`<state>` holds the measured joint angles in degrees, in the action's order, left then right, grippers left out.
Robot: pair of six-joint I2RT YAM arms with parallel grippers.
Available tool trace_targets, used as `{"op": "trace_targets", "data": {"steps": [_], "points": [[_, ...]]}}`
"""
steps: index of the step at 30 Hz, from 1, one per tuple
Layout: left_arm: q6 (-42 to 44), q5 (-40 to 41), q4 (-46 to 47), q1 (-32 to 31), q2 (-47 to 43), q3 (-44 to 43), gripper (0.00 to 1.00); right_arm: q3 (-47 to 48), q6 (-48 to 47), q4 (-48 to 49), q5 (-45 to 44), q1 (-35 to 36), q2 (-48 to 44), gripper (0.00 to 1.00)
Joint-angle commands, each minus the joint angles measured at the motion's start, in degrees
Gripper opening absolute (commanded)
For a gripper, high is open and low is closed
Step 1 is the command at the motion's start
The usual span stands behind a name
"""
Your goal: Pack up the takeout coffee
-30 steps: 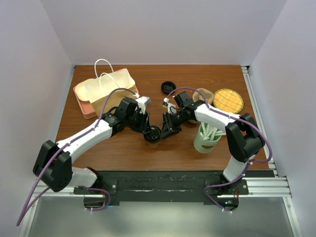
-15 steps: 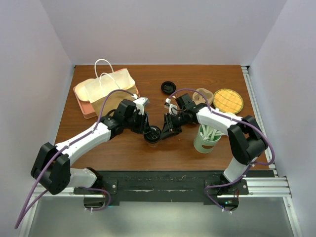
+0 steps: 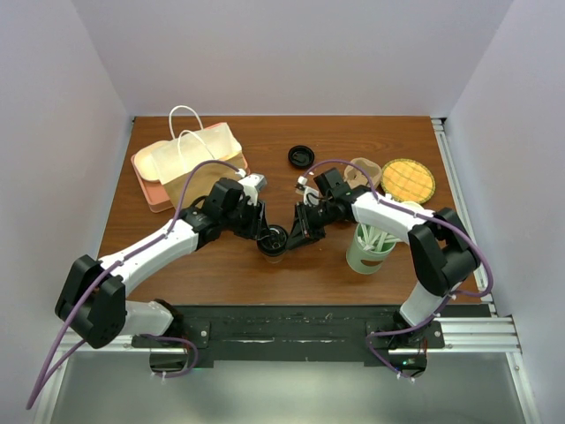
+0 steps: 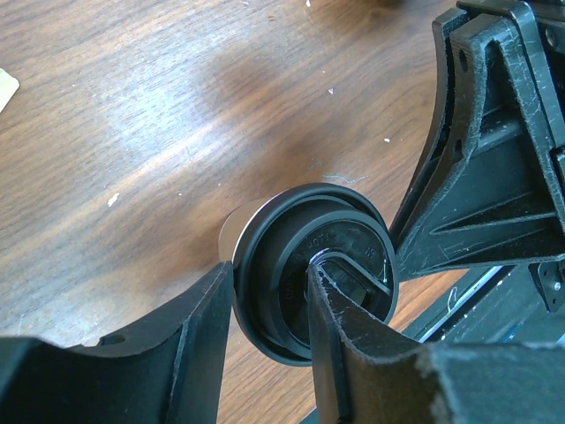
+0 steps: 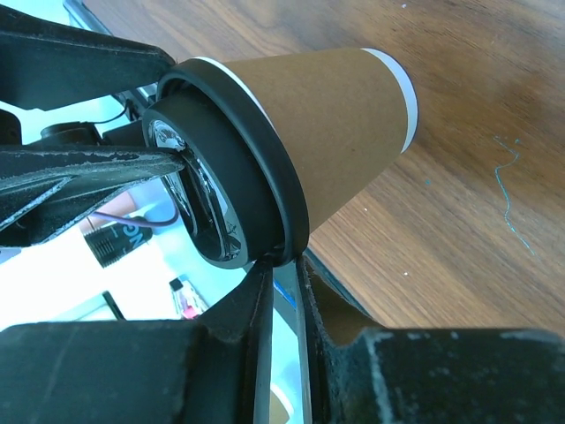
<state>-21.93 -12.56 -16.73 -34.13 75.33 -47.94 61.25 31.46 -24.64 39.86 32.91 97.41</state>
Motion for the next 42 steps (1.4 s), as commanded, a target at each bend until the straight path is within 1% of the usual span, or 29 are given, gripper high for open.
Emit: {"op": "trace_targets", "data": {"steps": [1, 3, 4, 7, 10, 12, 18, 26, 33, 42], "points": [[1.2, 2.4, -6.8, 0.0, 2.0, 2.9, 0.42, -1.9, -3.8, -5.9, -16.9, 0.1, 2.4, 0.16], [1.7, 2.1, -6.7, 0.1, 1.9, 2.6, 0.42, 1.6, -3.8, -7.0, -15.2, 0.1, 0.0, 0.21], [2.3, 1.7, -6.5, 0.1, 2.0, 2.3, 0.42, 6.2, -4.0, -9.0, -14.3, 0.0, -0.4, 0.22], [3.2, 1.6, -6.2, 0.1, 2.0, 1.7, 0.42, 14.0, -4.6, -12.5, -12.4, -0.2, -0.5, 0.26], [3.5, 1.4, -6.5, 0.0, 2.1, 1.2, 0.42, 16.4, -4.0, -12.4, -10.0, -1.3, -0.8, 0.27], [3.5, 1.0, -6.4, 0.0, 2.1, 1.2, 0.43, 16.4, -3.7, -11.7, -8.7, -2.4, -0.7, 0.27], [3.7, 0.6, -6.6, 0.0, 1.8, 1.6, 0.43, 18.2, -6.8, -10.8, -4.4, -2.8, 1.6, 0.27], [3.6, 0.0, -6.6, -0.1, 1.6, 2.1, 0.43, 17.8, -8.3, -9.3, -2.2, -2.8, 5.2, 0.27], [3.7, 0.1, -7.1, -0.1, 1.5, 1.7, 0.43, 15.0, -7.5, -5.6, 0.3, -2.8, 6.0, 0.26], [3.5, -0.1, -6.7, -0.1, 1.7, 2.0, 0.43, 10.3, -8.3, -4.7, 1.5, -2.8, 6.0, 0.25]]}}
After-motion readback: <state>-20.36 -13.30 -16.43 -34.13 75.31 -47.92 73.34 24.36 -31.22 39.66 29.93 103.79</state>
